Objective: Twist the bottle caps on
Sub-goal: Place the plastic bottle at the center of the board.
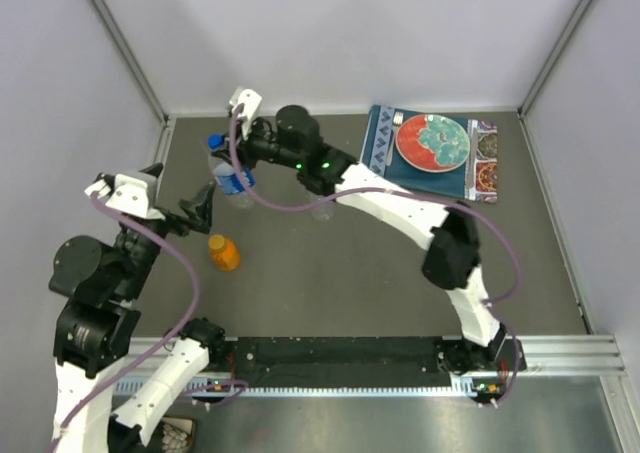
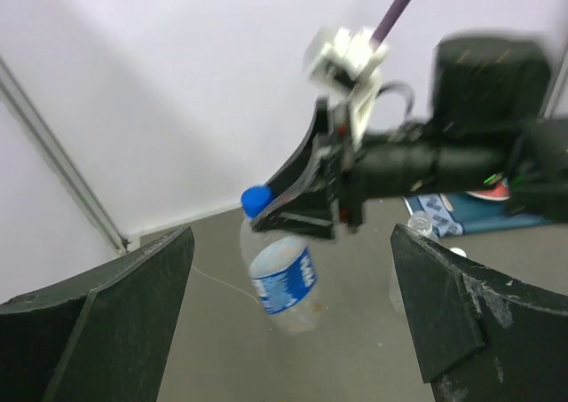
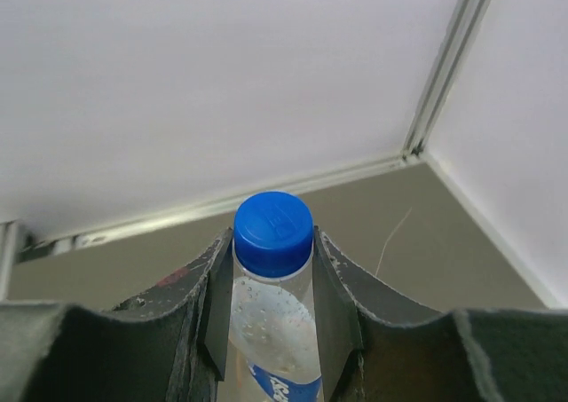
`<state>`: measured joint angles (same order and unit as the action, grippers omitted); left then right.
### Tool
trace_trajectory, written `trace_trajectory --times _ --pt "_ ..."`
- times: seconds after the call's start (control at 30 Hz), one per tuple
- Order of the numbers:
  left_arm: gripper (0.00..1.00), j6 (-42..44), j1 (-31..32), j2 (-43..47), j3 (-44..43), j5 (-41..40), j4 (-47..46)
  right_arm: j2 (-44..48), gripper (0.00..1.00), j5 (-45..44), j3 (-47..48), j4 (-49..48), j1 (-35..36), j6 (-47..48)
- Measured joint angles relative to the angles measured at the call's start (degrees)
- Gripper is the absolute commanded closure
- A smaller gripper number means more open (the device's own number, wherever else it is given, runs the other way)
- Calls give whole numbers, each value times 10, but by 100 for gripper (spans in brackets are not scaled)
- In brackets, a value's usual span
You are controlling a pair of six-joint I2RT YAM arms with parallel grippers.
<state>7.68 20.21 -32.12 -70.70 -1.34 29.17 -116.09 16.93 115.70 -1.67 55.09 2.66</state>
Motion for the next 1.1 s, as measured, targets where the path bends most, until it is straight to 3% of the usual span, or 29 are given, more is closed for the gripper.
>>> trace_trajectory --times 0.07,0.23,0.47,0.73,1.1 --pt "1 0 -1 0 -17 -17 4 -82 97 -5 64 -32 0 10" --pt "1 -3 -4 0 -29 -31 13 -206 97 -11 120 -93 0 33" --pt "1 -15 -7 -18 -29 -30 23 -297 97 -15 179 -158 -16 38" --pt "1 -22 -7 -29 -16 -30 24 -311 96 -26 206 -199 -41 37" --pt "1 -30 -7 -33 -7 -28 24 -311 90 -26 197 -182 -35 19"
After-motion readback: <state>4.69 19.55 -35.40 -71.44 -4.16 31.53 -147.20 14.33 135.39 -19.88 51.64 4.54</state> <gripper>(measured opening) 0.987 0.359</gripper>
